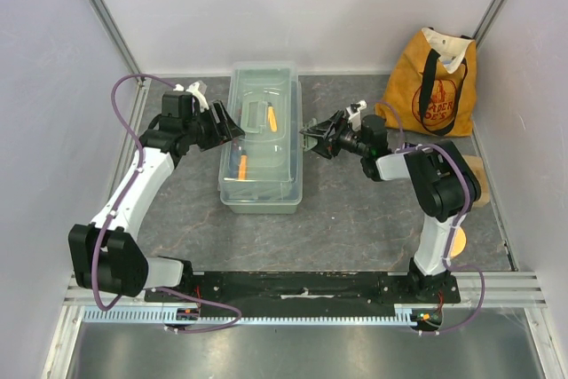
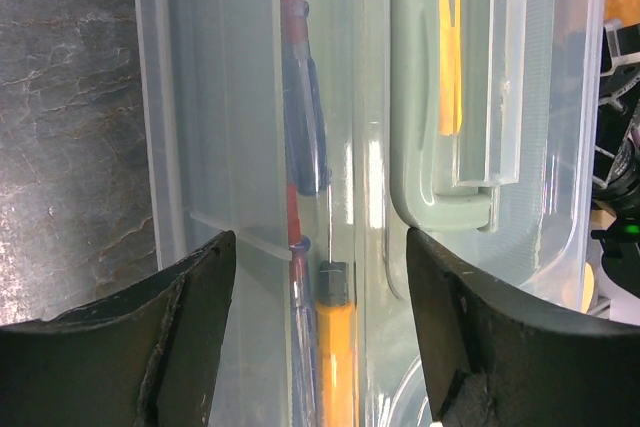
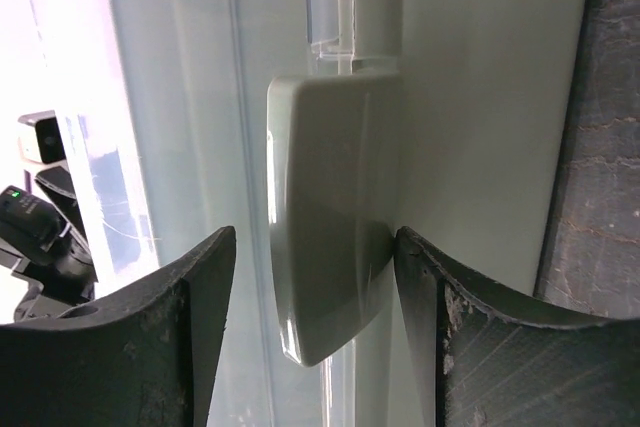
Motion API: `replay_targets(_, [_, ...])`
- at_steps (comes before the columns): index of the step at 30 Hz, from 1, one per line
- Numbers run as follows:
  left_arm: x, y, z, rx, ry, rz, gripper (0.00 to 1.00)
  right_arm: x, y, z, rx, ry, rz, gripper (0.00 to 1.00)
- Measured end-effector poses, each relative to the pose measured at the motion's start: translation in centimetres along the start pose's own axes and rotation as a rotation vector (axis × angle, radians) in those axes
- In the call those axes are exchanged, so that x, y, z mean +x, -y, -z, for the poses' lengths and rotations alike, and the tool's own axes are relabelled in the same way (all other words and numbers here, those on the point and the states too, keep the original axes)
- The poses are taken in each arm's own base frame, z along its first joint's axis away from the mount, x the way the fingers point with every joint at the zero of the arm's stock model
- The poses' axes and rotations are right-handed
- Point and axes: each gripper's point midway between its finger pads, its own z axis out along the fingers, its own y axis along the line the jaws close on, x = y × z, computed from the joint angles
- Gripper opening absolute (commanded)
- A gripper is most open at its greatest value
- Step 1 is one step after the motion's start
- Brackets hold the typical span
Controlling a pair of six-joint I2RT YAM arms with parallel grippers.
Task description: Pack the tool kit
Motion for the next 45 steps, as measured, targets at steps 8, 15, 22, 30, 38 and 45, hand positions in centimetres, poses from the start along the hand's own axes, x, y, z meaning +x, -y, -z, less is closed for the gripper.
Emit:
replay_targets(8, [0.0,0.0,-0.1,0.007,-0.008,0.003,0.7,0.4,0.1,0.5,0.092,-0.006,0.069,0.63])
replay_targets(15, [0.0,0.0,-0.2,0.008,-0.01,0.002,0.68,0.5,-0.2,0.9,0.142,-0.007,0.123,0.61])
replay_targets(22, [-0.1,0.0,-0.2,0.008,-0.007,-0.001,0.66,0.6,-0.3,1.0,0.195,-0.002,0.178,0.54])
replay_targets(30, [-0.1,-0.1,-0.3,0.005,-0.006,-0.001,0.66,0.7,-0.3,1.1,0.21,0.006,0.208,0.53])
replay_targets(38, [-0.2,-0.1,-0.4,0.005,-0.006,-0.001,0.65,0.8,-1.6,1.4,0.235,0.013,0.296,0.54])
replay_targets(45, [-0.2,-0.2,-0.5,0.002,-0.009,0.0,0.64,0.1,-5.3,1.2,0.181,0.038,0.413,0.46])
